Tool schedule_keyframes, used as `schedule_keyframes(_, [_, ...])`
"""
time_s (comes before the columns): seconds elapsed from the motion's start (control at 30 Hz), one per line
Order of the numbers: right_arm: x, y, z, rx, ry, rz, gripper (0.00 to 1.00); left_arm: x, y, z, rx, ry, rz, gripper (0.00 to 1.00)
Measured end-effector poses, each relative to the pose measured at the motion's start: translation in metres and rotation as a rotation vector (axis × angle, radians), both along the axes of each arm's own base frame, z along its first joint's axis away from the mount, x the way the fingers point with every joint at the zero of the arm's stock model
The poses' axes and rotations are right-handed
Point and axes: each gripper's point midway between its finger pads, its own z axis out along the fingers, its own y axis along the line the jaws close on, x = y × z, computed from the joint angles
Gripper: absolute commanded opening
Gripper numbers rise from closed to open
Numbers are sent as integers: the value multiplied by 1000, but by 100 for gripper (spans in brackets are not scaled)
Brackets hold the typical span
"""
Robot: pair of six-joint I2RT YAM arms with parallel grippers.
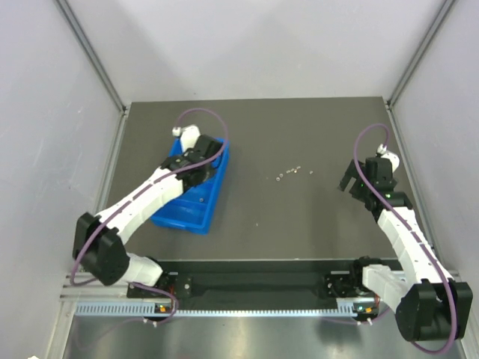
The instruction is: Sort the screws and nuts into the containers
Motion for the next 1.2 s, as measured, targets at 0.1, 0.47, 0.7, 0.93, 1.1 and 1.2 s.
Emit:
schedule_keyframes(0.1, [0, 1, 0, 3, 0, 3, 100, -9, 45, -13, 17, 18, 116, 15])
schedule_keyframes(0.47, [-1, 2, 0, 10, 1, 10, 100, -24, 79, -59, 70, 121, 209, 37])
schedule_keyframes(0.7, [-1, 2, 1, 10, -3, 10, 100, -21, 68, -48, 35, 123, 167, 48])
schedule_keyframes(0.93, [1, 6, -10, 25, 36, 17, 100, 13, -73, 27, -53, -35, -163, 47])
schedule_keyframes(1.1, [1, 6, -12, 24, 44, 22, 100, 31, -181, -7, -62, 6, -386, 45])
schedule_keyframes(1.2, [1, 5, -10, 16, 37, 22, 100, 36, -215, -60, -24, 91, -489, 44])
